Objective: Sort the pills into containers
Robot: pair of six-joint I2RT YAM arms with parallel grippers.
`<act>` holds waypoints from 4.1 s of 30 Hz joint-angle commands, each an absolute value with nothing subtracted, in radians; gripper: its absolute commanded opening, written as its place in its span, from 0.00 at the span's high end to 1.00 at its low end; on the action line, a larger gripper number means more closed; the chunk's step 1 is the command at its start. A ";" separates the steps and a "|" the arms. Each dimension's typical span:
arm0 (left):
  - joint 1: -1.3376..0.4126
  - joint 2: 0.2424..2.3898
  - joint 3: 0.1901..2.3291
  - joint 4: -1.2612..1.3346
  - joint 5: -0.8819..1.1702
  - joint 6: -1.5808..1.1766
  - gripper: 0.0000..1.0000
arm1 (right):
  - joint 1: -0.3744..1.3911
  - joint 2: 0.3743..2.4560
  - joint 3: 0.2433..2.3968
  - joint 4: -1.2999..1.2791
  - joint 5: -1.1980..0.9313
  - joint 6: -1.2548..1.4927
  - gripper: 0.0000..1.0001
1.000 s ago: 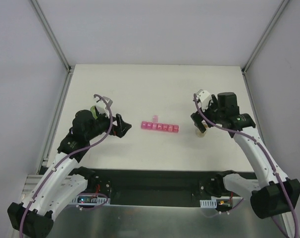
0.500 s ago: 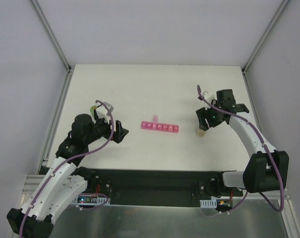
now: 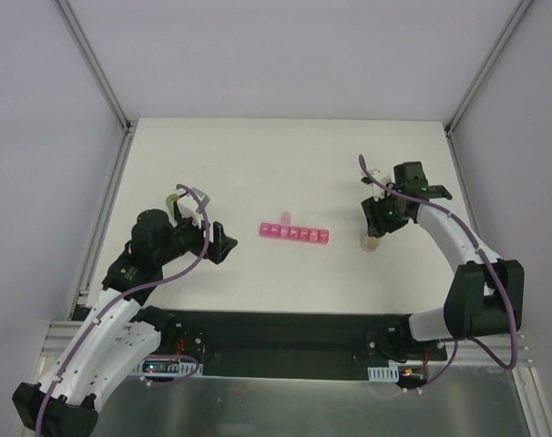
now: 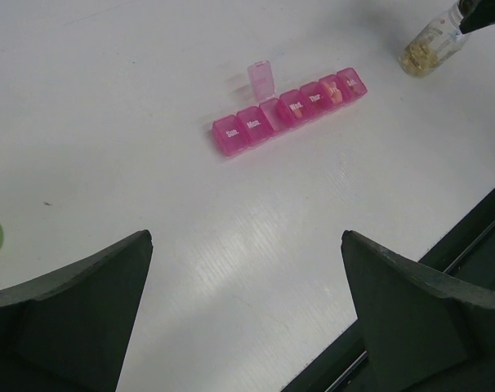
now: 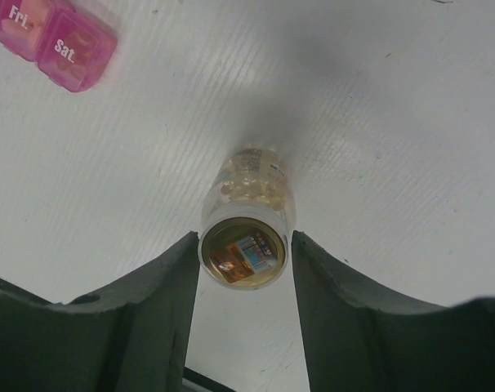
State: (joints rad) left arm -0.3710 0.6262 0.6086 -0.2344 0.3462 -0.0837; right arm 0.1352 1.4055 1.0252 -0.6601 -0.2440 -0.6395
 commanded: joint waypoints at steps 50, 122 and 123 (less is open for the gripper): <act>-1.035 1.179 0.598 0.686 0.252 0.312 0.01 | 0.443 1.124 1.212 -0.913 -0.821 -0.629 0.85; -1.065 1.226 0.627 0.606 0.144 -0.141 1.00 | 0.413 1.077 0.951 -0.365 -0.953 -0.063 0.16; -1.065 1.227 0.629 0.606 0.149 -0.143 1.00 | 0.411 1.078 0.948 -0.359 -0.962 -0.058 0.17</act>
